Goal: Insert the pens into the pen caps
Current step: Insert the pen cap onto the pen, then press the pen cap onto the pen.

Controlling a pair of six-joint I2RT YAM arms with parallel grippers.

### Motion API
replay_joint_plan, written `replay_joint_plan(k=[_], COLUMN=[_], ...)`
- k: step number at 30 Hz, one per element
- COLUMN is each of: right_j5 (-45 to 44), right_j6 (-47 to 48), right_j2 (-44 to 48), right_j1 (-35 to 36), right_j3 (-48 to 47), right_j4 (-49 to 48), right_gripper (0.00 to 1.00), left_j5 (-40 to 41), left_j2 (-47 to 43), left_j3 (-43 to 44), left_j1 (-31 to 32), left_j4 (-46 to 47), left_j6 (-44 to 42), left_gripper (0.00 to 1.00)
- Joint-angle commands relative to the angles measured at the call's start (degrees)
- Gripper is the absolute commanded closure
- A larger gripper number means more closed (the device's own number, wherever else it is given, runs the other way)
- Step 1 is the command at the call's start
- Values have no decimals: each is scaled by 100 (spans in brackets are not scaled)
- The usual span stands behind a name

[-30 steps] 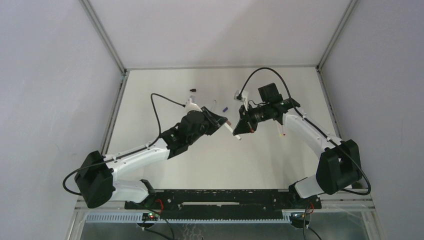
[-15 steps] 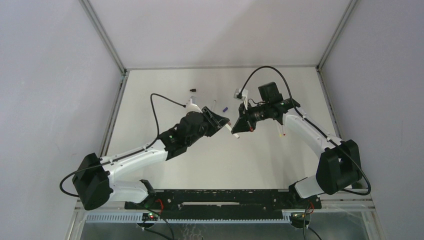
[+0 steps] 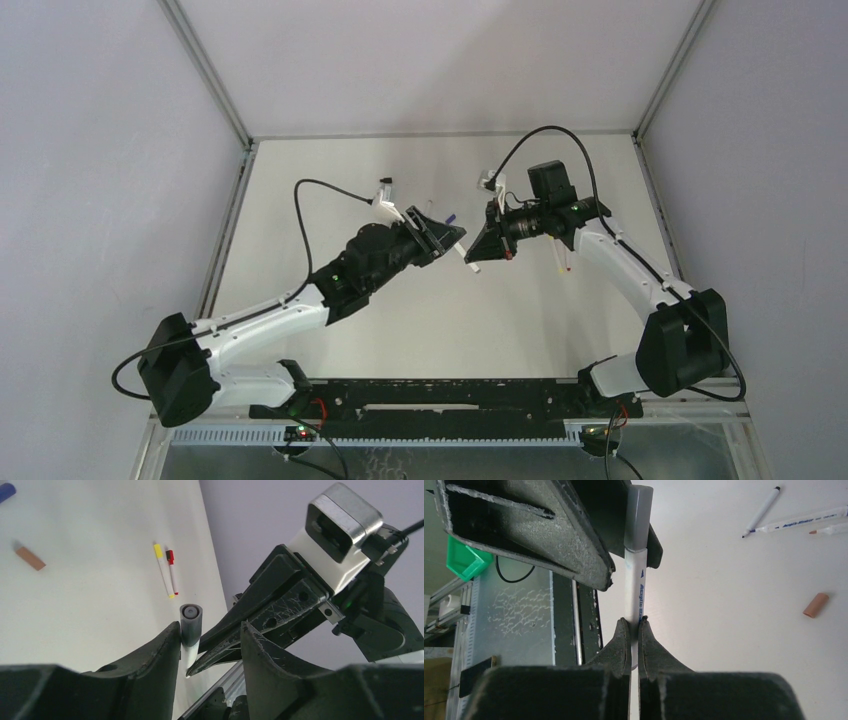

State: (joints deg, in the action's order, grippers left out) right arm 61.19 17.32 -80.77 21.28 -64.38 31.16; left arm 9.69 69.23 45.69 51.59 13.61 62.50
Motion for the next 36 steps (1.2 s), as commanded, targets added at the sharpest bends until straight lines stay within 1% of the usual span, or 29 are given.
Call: replay_joint_plan(k=[1, 3, 7, 9, 17, 19, 21, 22, 25, 27, 28, 29, 30, 33, 34, 36], right_j5=[383, 456, 544, 575, 660, 674, 688, 688, 695, 701, 701, 701, 701, 722, 752, 846], right_j6=[-238, -277, -299, -304, -410, -437, -462, -470, -514, -534, -555, -567, -578, -598, -592, -565], right_j2=[227, 237, 263, 272, 282, 273, 266, 264, 263, 271, 277, 285, 296, 369, 396, 457], right_j1=[-82, -116, -141, -146, -185, -193, -202, -203, -212, -211, -211, -218, -220, -235, -238, -234], right_j3=[5, 2, 3, -1, 1, -2, 2, -2, -4, 0, -4, 2, 1, -4, -4, 0], right_j4=[-228, -238, -244, -250, -299, -318, -328, -338, -360, -365, -376, -369, -371, -317, -290, -240], right_gripper=[100, 100, 100, 100, 100, 100, 100, 100, 100, 100, 100, 96, 89, 63, 57, 48], left_j5=[-295, -336, -354, -375, -464, -468, -476, -484, -531, -529, -506, -473, -433, -365, -370, -428], left_j2=[3, 36, 76, 110, 234, 255, 273, 288, 325, 321, 303, 275, 238, 97, 35, -32], left_j3=[-98, -87, -75, -57, 9, 21, 43, 49, 112, 140, 156, 161, 160, 134, 121, 72], left_j1=[9, 11, 12, 12, 22, 20, 17, 17, 26, 43, 57, 73, 92, 132, 132, 133], left_j4=[529, 569, 643, 642, 627, 611, 592, 591, 593, 609, 624, 642, 666, 780, 844, 994], left_j6=[-295, -300, -313, -317, -386, -427, -468, -493, -563, -664, -760, -848, -958, -1351, -1431, -1563], left_gripper=[51, 54, 64, 66, 66, 68, 74, 80, 93, 99, 100, 100, 100, 100, 100, 100])
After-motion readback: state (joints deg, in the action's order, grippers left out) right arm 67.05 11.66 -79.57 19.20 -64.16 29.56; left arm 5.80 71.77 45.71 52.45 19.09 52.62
